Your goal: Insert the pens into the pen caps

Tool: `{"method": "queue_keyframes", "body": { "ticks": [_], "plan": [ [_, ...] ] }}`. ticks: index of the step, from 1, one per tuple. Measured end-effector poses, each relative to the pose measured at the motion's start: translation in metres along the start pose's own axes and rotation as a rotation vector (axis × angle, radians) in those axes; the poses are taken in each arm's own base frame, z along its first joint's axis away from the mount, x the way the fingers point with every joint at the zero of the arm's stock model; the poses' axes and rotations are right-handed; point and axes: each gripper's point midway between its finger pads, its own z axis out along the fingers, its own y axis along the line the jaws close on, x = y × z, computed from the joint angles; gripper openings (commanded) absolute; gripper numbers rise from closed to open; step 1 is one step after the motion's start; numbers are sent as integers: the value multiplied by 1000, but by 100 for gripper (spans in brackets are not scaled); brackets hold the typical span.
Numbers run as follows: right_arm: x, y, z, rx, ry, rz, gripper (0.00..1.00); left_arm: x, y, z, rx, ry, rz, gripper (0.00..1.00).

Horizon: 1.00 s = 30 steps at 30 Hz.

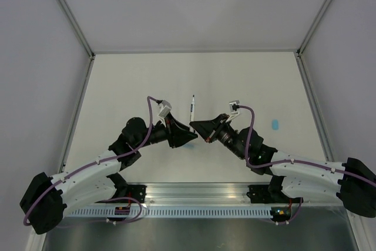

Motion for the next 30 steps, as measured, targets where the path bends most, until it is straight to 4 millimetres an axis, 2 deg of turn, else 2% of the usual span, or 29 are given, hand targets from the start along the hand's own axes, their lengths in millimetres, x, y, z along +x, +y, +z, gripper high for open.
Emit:
{"method": "queue_keyframes", "body": {
  "ticks": [4,5,7,8,9,11,12,15,19,26,29,30],
  "plan": [
    [2,1,1,-5,4,-4,0,4,3,1,-4,15,-15,22],
    [2,1,1,-5,0,-8,0,4,4,1,-8,15,-20,13],
    [0,1,1,-2,-8,-18,2,3,6,1,-14,13,-30,4],
    [0,1,1,-3,-10,-21,6,3,6,1,-14,12,-30,2],
    [0,1,1,-3,-10,-24,18,3,6,1,-13,13,-30,2],
    [0,1,1,-4,-9,-32,30,4,6,1,-14,15,-32,2],
    [0,2,1,-6,-8,-37,39,4,6,1,-14,16,-32,2],
    [0,1,2,15,3,-71,45,7,2,1,9,30,-32,2],
    [-13,4,3,47,-10,-132,46,10,-3,1,37,45,-32,2],
    [-52,28,9,64,-81,-220,42,11,-8,0,64,54,-29,2],
    [-59,33,11,72,-88,-248,35,12,-10,0,75,60,-28,2],
    [-60,34,12,75,-88,-257,26,12,-11,0,77,60,-28,2]
  ]
}}
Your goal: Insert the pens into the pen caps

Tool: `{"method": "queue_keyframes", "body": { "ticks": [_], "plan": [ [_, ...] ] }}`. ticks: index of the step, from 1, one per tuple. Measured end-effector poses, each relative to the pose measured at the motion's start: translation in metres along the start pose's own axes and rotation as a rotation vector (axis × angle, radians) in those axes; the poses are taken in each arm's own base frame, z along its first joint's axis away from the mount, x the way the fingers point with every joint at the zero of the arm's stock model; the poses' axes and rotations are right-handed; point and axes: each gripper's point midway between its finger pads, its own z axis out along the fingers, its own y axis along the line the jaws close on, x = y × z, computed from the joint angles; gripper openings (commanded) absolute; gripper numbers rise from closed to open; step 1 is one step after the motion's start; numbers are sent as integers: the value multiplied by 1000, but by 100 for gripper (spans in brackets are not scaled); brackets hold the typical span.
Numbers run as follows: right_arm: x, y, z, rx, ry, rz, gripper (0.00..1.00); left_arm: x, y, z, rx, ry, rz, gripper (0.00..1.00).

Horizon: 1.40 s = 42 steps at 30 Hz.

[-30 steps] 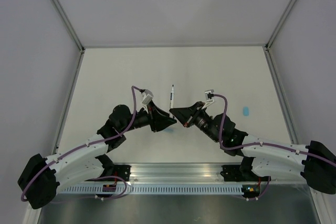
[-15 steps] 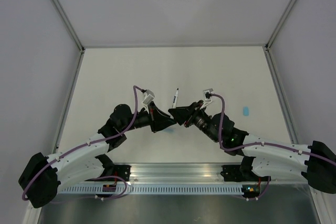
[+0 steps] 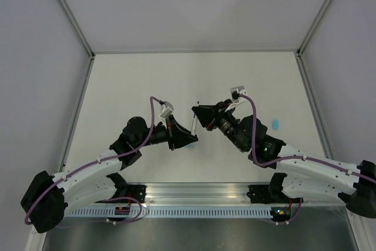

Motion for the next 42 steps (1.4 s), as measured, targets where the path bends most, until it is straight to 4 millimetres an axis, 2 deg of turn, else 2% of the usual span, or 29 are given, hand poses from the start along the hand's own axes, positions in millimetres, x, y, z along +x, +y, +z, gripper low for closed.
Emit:
{"method": "queue_keyframes", "body": {
  "ticks": [3,4,5,6,9,10,14,17,22,31,36,39,42],
  "plan": [
    [3,-3,2,13,11,-24,9,0,-1,0,6,1,2,2],
    [3,-3,3,15,13,-29,7,0,-1,0,5,3,0,6],
    [4,-4,3,16,15,-31,6,1,-1,0,4,5,-1,17],
    [4,-4,3,16,16,-30,3,1,-1,0,3,6,-2,23],
    [5,-3,2,13,18,-27,0,1,-1,-1,0,3,-2,34],
    [6,-3,2,9,23,-26,0,-1,-1,-1,-1,-1,1,43],
    [18,-6,0,4,48,-13,0,-8,-3,-3,-6,-30,20,57],
    [30,-13,-3,6,67,4,0,-13,-2,-4,-21,-50,26,60],
    [43,-17,-6,-2,85,38,0,-14,-1,-4,-30,-57,26,60],
    [40,-9,-6,-37,67,79,0,-1,11,1,-54,-13,-4,57],
    [40,-9,-6,-38,68,79,0,0,12,2,-56,-10,-5,47],
    [41,-8,-6,-42,72,79,0,0,11,2,-54,-10,-4,37],
    [43,-9,-5,-43,75,79,1,1,9,2,-44,-5,-4,19]
  ]
}}
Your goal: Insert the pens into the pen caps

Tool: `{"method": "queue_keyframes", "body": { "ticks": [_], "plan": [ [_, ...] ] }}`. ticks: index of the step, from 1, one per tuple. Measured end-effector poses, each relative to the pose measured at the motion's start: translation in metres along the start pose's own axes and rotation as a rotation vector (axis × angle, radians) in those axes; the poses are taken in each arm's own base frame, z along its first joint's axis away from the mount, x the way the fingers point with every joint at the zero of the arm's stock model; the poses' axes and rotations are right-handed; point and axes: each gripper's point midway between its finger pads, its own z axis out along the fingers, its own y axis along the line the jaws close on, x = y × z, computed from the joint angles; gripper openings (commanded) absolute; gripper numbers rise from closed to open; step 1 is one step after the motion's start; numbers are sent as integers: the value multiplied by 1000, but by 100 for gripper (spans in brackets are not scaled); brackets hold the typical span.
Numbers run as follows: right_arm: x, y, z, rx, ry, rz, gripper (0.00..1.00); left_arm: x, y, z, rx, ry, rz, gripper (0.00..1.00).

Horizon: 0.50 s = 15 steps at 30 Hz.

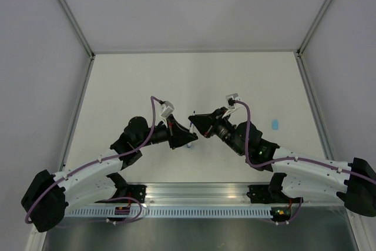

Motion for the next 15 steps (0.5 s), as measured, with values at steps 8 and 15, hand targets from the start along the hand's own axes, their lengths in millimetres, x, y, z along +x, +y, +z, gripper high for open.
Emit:
{"method": "queue_keyframes", "body": {
  "ticks": [8,15],
  "plan": [
    [2,-3,1,15,5,7,49,2,2,0,-7,7,-2,2],
    [-28,-32,-30,220,-41,-4,56,6,24,-1,-120,8,-6,2]
  ]
}}
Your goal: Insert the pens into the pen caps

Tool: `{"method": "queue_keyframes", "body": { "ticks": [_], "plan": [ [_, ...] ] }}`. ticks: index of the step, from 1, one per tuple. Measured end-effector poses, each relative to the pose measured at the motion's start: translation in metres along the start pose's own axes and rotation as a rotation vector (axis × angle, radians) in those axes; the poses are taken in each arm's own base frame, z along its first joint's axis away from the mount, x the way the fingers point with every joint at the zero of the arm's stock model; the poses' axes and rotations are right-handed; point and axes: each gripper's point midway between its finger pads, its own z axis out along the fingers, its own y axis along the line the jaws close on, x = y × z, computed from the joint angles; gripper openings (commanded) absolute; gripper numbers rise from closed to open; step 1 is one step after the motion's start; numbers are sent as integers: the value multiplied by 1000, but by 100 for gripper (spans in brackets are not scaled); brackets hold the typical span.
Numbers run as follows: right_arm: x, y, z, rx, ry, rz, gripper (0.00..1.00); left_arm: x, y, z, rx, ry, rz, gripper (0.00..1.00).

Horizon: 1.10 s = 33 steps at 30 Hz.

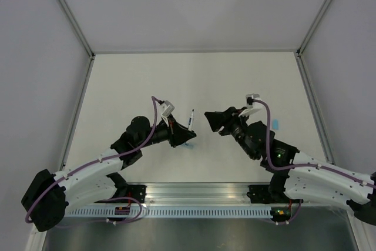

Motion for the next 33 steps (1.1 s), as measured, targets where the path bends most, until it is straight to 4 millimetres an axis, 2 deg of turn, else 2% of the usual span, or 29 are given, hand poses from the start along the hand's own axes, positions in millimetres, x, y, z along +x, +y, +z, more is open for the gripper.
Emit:
{"method": "queue_keyframes", "body": {
  "ticks": [3,7,8,11,15,17,20,22,24,26,29,33],
  "plan": [
    [-33,-20,-18,131,-85,66,55,2,9,0,-50,1,-6,2],
    [-50,-61,-33,355,-148,90,55,1,18,0,-97,-2,-4,2],
    [-53,-73,-33,416,-154,70,58,0,20,-1,-112,-5,-1,2],
    [-58,-108,-22,588,-116,-78,60,-4,26,-5,-156,-22,13,2],
    [-49,-149,4,679,77,-312,61,-26,20,-17,-173,-111,57,2],
    [-50,-154,17,659,175,-476,63,-40,11,-28,-167,-174,79,2],
    [-56,-139,38,515,285,-748,68,-57,1,-41,-157,-252,106,2],
    [-58,-135,41,432,344,-921,68,-66,-3,-49,-160,-299,118,2],
    [-61,-143,40,387,438,-1116,67,-69,-1,-54,-180,-322,119,2],
    [-57,-162,37,361,577,-1260,66,-70,4,-58,-211,-335,116,2],
    [-33,-198,22,263,860,-1392,66,-70,16,-63,-280,-353,104,2],
    [12,-239,-30,83,1236,-1436,64,-71,39,-79,-424,-389,78,2]
  ]
}}
